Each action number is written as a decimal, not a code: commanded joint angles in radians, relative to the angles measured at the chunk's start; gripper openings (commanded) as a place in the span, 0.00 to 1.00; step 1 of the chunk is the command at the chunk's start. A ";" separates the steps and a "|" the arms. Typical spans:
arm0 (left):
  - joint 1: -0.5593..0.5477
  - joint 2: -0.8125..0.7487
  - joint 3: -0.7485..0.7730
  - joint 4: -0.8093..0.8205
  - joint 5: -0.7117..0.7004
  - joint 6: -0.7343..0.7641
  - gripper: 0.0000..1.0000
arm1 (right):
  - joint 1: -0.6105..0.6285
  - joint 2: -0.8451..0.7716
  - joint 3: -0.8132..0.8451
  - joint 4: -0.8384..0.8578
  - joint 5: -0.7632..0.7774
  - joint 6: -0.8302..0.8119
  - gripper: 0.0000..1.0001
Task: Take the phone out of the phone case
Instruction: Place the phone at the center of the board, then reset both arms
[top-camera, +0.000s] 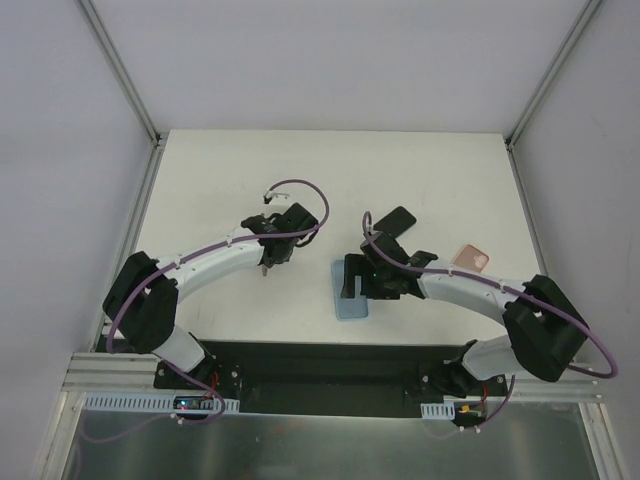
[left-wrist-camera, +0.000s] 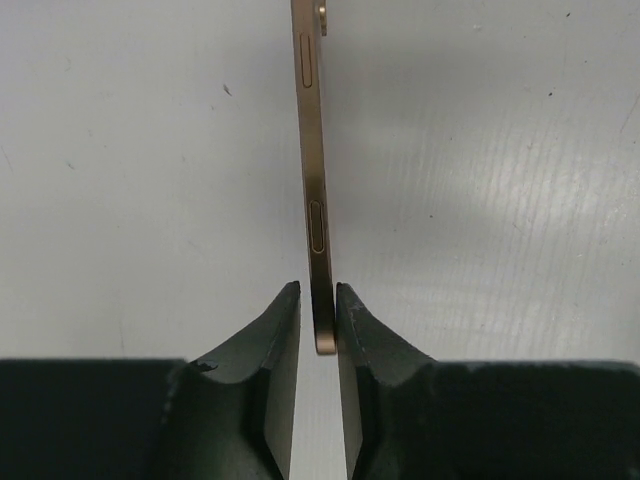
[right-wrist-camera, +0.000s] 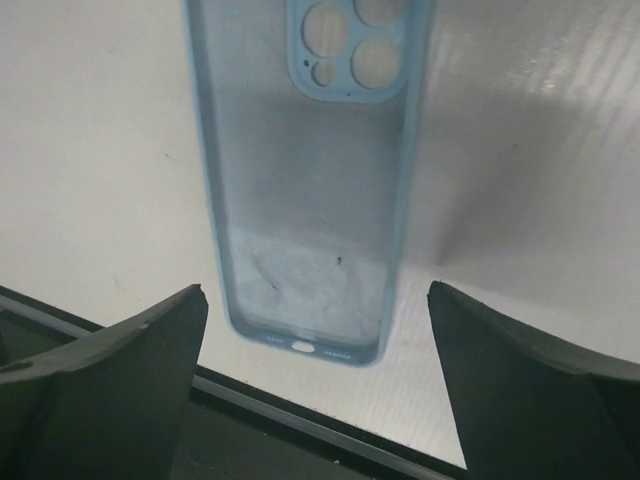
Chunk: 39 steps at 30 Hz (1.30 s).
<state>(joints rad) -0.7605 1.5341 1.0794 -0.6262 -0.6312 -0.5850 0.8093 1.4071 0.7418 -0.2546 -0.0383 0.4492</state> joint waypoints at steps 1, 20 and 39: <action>-0.013 0.001 0.034 -0.052 0.053 -0.039 0.23 | 0.002 -0.072 0.051 -0.158 0.155 0.005 0.96; 0.071 -0.184 0.060 -0.017 0.306 -0.009 0.56 | -0.041 -0.660 0.062 -0.670 0.557 0.010 0.96; 0.464 -0.534 -0.199 -0.001 0.682 0.017 0.73 | -0.045 -0.750 0.053 -0.796 0.670 0.048 0.96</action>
<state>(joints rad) -0.3122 1.0138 0.8867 -0.6281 -0.0208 -0.5861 0.7681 0.6659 0.7921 -1.0210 0.5964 0.4721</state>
